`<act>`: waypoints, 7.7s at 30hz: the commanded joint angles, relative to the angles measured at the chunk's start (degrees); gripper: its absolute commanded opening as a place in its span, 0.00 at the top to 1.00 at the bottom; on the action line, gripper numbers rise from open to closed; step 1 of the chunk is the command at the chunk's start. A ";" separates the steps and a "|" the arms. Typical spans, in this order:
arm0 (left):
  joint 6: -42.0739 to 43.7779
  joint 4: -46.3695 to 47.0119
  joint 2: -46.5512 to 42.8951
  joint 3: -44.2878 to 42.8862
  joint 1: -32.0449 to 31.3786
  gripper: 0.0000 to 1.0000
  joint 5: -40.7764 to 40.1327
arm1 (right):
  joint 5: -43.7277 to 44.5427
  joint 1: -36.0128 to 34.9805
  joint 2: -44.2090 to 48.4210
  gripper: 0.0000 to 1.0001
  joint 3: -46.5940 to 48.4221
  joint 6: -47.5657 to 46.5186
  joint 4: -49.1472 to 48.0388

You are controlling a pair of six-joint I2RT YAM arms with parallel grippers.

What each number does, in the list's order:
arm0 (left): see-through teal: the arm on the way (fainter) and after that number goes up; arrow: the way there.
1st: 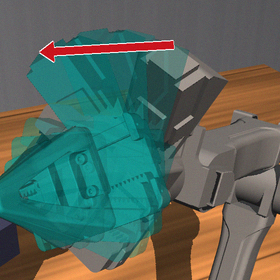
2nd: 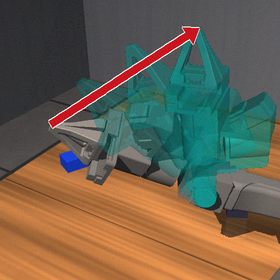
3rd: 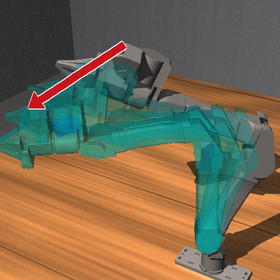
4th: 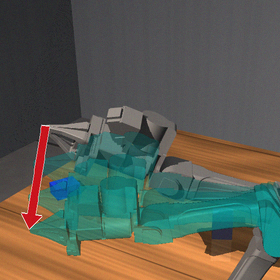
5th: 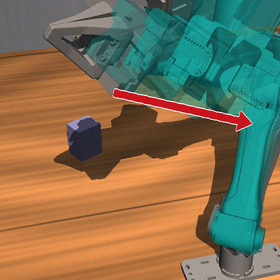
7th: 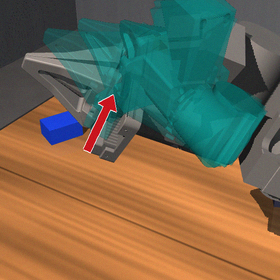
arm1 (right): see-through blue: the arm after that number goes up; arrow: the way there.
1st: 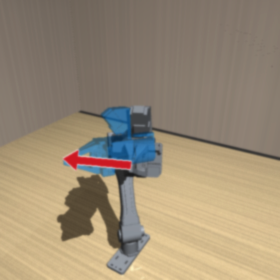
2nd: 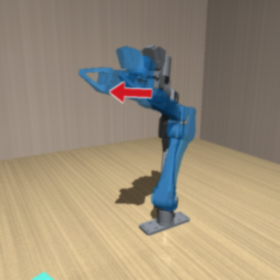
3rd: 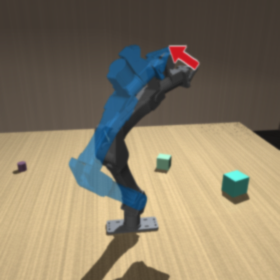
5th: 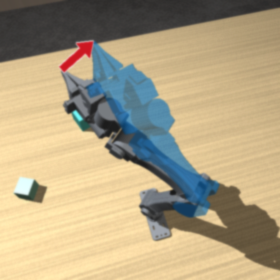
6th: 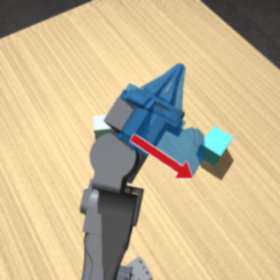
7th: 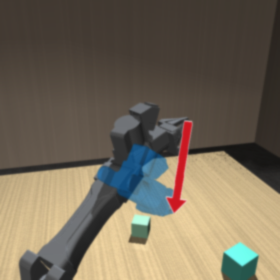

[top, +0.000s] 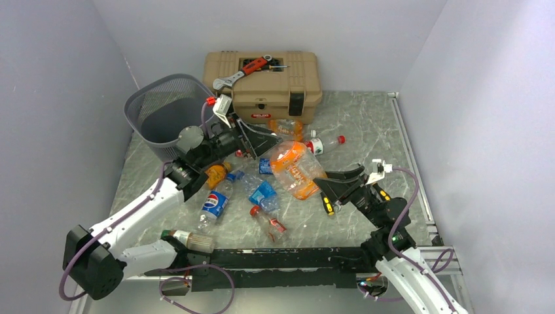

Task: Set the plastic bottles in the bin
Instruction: Place the plastic bottle in the trash bin, then pick up the plastic bottle from the corner of the board, then place the plastic bottle in the trash bin.

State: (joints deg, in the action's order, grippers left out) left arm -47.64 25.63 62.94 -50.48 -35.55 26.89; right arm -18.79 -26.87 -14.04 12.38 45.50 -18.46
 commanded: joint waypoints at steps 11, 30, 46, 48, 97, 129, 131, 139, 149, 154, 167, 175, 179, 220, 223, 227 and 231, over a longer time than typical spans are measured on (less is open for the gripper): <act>-4.05 6.53 3.10 -1.06 0.13 0.41 4.97 | 0.46 -0.20 0.42 0.74 -0.83 1.02 -6.21; -1.41 4.42 3.58 -2.65 0.13 1.00 7.69 | 3.35 -0.20 0.53 0.28 -0.39 3.02 -1.75; 27.65 -28.69 1.98 -29.77 0.13 1.00 -0.68 | 9.00 -0.16 -5.43 0.00 27.55 -8.45 38.11; 32.26 -33.90 1.40 -34.66 0.14 1.00 -6.48 | 11.07 -0.20 -4.29 0.00 28.88 -8.50 40.31; 34.66 -60.91 15.36 -44.40 22.72 1.00 -47.43 | 8.82 -0.20 6.43 0.03 4.51 -3.58 32.60; 34.34 -59.19 9.34 -50.81 13.04 0.00 1.32 | 4.98 -0.20 -9.81 0.06 14.59 -17.39 31.92; 38.24 -55.55 6.53 -41.91 8.56 0.00 3.15 | 3.20 -0.39 -12.01 0.08 14.85 -19.04 31.21; 44.41 -46.11 -0.25 -18.96 -3.45 0.00 -1.32 | 7.17 -8.84 -20.48 0.08 12.24 -18.22 27.79; 40.32 -42.22 -1.76 -11.02 -4.34 0.01 -8.11 | 26.72 -34.44 -42.35 0.00 18.69 -16.31 26.48; 40.94 -44.23 -3.99 -10.57 -5.84 0.01 -17.13 | 27.73 -38.07 -53.73 0.00 21.97 -15.18 23.45; 42.63 -48.05 -3.44 -11.67 -8.57 0.01 -29.36 | 25.15 -40.16 -64.06 0.00 29.56 -18.49 30.29; 42.63 -48.80 -2.24 -12.10 -8.58 0.01 -29.77 | 24.45 -41.17 -66.39 0.04 29.59 -20.89 31.21; 42.84 -49.18 -1.78 -12.26 -8.57 0.01 -29.78 | 24.24 -41.91 -68.20 0.08 30.32 -21.68 31.70; 44.49 -35.64 -16.38 -2.37 -9.29 0.01 -29.64 | 58.99 -49.26 -30.02 0.70 18.11 -20.05 8.56; 42.88 -34.86 -15.98 -2.32 -9.33 0.01 -23.97 | 56.10 -48.71 -25.53 0.69 10.88 -22.72 -6.70; 38.01 -29.67 -16.55 -0.33 -9.30 0.00 -14.75 | 48.99 -48.45 -21.34 0.70 2.33 -26.10 -21.72; 31.76 -25.41 -13.77 -0.63 -8.99 0.00 -4.90 | 44.19 -48.45 -21.90 0.71 0.88 -28.71 -24.36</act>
State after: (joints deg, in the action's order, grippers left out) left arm -8.71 -8.25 47.68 -50.78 -44.62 9.04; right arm 32.03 -75.37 -35.92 13.65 21.04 -28.71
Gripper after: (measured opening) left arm 0.995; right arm 0.627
